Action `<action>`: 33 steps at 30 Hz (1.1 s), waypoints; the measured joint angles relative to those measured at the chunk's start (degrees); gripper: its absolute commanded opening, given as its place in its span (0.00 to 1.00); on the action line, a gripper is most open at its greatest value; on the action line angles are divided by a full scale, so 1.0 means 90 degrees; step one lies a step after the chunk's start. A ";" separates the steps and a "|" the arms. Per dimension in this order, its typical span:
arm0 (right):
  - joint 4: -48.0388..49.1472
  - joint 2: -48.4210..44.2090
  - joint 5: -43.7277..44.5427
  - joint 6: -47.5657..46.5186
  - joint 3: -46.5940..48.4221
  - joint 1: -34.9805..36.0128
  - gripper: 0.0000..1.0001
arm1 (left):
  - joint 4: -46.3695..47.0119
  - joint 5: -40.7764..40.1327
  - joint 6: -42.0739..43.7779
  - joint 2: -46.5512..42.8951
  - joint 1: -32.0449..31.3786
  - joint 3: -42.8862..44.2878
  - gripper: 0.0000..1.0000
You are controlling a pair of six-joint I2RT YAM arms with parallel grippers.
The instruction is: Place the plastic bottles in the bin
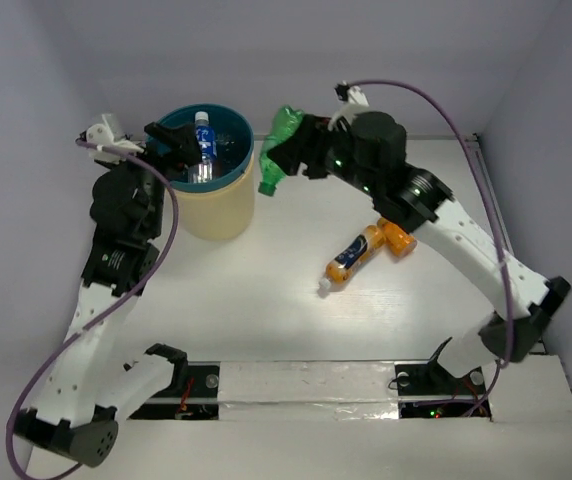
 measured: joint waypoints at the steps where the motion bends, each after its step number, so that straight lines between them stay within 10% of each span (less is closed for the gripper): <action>1: 0.0104 0.0396 -0.0039 -0.0097 0.0459 0.0017 0.54 | 0.0002 0.0073 -0.0029 -0.0206 0.0000 -0.0061 0.75; 9: 0.0338 0.3616 -0.0114 -0.0872 0.4238 0.0262 0.54 | -0.0291 0.0753 -0.0136 -0.1173 0.0000 -0.0291 0.34; 16: 0.0391 0.4898 0.0529 -0.1598 0.5151 0.0423 0.55 | -0.0573 0.1161 -0.0051 -0.1302 0.0000 -0.0260 0.36; 21: 0.0357 0.5085 0.0918 -0.2266 0.5151 0.0440 0.81 | -0.0702 0.1418 -0.0002 -0.1277 0.0000 -0.0260 0.43; 33: 0.0539 0.5054 0.1112 -0.3089 0.5061 0.0435 1.00 | -0.0804 0.2841 -0.0085 -0.0937 0.0000 -0.0005 0.67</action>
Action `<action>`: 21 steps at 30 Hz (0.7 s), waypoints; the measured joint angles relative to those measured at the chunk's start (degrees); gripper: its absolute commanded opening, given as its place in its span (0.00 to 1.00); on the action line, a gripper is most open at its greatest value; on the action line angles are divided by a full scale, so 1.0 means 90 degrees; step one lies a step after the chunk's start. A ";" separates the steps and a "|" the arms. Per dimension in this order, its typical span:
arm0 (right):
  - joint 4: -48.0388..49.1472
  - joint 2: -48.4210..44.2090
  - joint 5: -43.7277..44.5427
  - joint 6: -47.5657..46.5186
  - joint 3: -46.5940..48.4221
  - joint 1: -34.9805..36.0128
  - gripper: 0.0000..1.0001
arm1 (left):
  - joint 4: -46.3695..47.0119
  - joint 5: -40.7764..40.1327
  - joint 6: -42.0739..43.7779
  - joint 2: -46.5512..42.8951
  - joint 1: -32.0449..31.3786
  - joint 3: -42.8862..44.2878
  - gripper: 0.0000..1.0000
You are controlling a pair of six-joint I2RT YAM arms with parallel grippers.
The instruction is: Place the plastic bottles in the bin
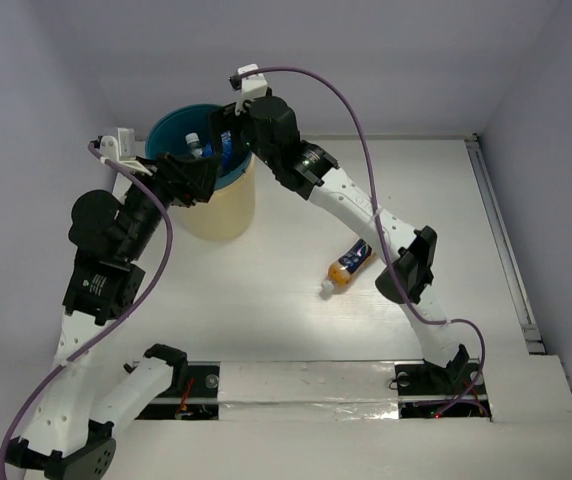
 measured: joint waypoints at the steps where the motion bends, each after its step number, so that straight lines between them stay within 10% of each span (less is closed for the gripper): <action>1: -0.0002 -0.0012 0.0000 -0.0041 -0.0002 0.0000 1.00 | -0.0005 0.0155 -0.0024 0.0024 0.0000 0.0034 0.68; 5: 0.0019 -0.0401 0.0100 -0.0107 -0.0503 0.0000 0.94 | 0.0068 0.0780 -0.0117 0.0109 0.0000 0.0119 0.62; 12: 0.0607 -0.3191 0.0192 0.0474 -0.3905 -0.0427 0.06 | 0.0330 0.1530 -0.0129 0.0306 -0.0585 0.0063 0.21; 17: 0.1054 -0.5889 0.0270 0.1168 -0.6946 -0.1637 0.00 | 0.0410 0.0954 0.0236 0.0945 -0.2409 -0.0085 0.00; 21: 0.1047 -0.7237 0.0376 0.1562 -0.8505 -0.2203 0.00 | 0.0673 0.0500 0.0457 0.2035 -0.3242 -0.0342 0.19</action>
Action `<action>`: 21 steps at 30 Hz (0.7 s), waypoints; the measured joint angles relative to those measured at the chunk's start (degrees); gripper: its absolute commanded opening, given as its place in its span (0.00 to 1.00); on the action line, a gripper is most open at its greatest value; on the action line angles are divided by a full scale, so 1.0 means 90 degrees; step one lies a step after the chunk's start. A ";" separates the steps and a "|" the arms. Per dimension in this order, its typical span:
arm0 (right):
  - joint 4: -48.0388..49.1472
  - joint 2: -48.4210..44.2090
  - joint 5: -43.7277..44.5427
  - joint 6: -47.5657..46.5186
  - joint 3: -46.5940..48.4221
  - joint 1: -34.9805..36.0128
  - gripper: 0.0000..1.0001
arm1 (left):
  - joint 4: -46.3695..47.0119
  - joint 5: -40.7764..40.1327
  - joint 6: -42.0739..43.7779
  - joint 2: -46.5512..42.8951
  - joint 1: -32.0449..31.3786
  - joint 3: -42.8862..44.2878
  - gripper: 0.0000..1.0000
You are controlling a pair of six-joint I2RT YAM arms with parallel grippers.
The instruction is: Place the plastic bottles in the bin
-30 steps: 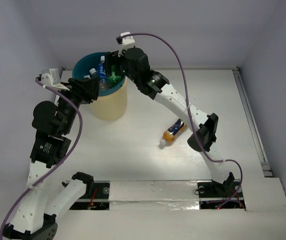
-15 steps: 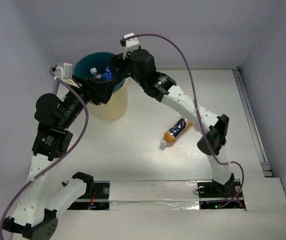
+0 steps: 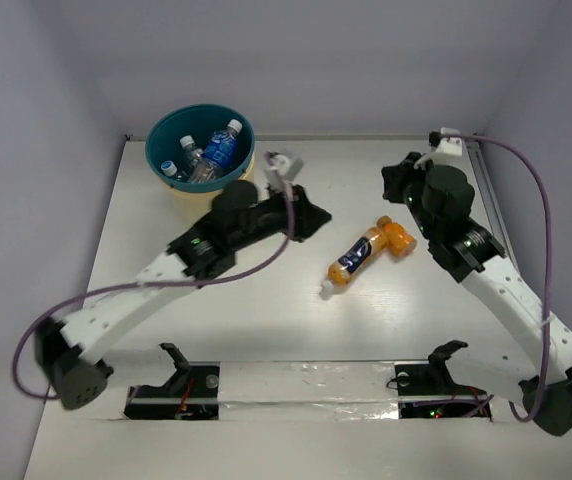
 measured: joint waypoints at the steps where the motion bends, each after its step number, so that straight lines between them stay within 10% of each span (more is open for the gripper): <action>1: -0.0058 -0.0206 0.0015 0.0090 -0.0289 -0.0117 0.00 | 0.0058 -0.0095 0.0066 0.0362 -0.0112 -0.0002 0.31; 8: -0.0923 -0.0102 -0.0090 0.0483 -0.1173 -0.1224 0.05 | 0.0061 -0.0500 0.0437 0.3179 -0.0517 0.0034 0.81; 11: -0.1137 0.0228 -0.0189 0.0478 -0.1195 -0.1474 0.16 | 0.0029 -0.0529 0.0607 0.3956 -0.0554 0.0223 0.85; 15: -0.1309 0.0714 -0.0291 0.0369 -0.1156 -0.1630 0.63 | 0.0053 -0.0440 0.0835 0.4653 -0.0556 0.0631 0.87; 21: -0.1666 0.1732 -0.0440 0.0010 -0.0772 -0.1817 0.81 | 0.0068 -0.0364 0.1035 0.5146 -0.0554 0.1209 0.87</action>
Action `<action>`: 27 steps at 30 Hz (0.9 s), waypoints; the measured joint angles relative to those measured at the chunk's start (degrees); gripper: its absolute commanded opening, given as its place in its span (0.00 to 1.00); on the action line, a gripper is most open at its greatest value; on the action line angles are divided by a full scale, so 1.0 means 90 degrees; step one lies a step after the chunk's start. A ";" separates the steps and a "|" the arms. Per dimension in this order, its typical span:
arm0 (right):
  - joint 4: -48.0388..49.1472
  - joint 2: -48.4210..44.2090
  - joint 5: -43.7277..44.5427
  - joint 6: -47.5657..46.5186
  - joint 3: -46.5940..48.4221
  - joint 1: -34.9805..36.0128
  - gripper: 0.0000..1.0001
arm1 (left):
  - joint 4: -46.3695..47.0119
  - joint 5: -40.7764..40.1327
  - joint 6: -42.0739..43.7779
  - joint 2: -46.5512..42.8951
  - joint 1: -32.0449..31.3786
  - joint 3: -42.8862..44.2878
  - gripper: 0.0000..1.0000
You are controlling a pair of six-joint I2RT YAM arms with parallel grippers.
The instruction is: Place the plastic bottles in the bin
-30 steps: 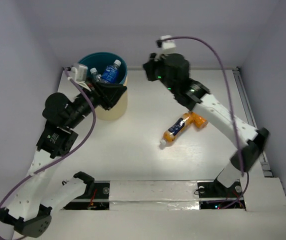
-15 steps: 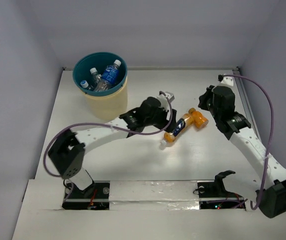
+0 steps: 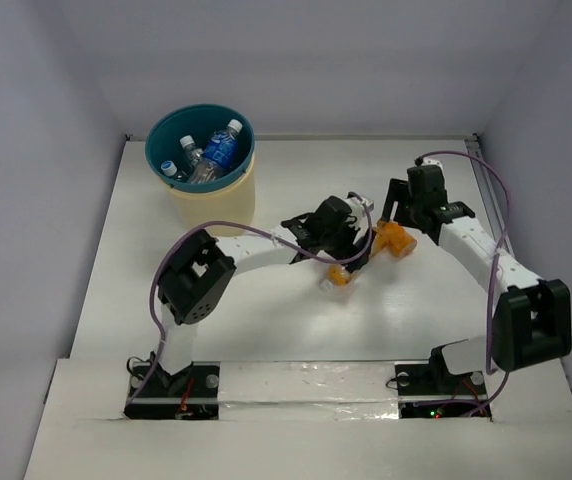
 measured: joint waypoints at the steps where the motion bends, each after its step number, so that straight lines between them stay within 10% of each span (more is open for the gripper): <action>1: -0.0078 0.0160 -0.0029 -0.0070 0.0073 -0.0010 0.81 | 0.0017 -0.0007 0.0027 0.0097 -0.0007 0.0126 0.86; 12: -0.0651 0.1161 -0.0097 -0.0590 0.0656 -0.0136 0.98 | 0.0097 -0.0143 0.0146 0.0522 -0.0046 0.0000 0.83; 27: -0.1132 0.2198 -0.0840 -0.1151 0.1078 -0.0335 0.95 | 0.0627 -0.0602 -0.0109 -0.1015 -0.0046 -0.2186 0.47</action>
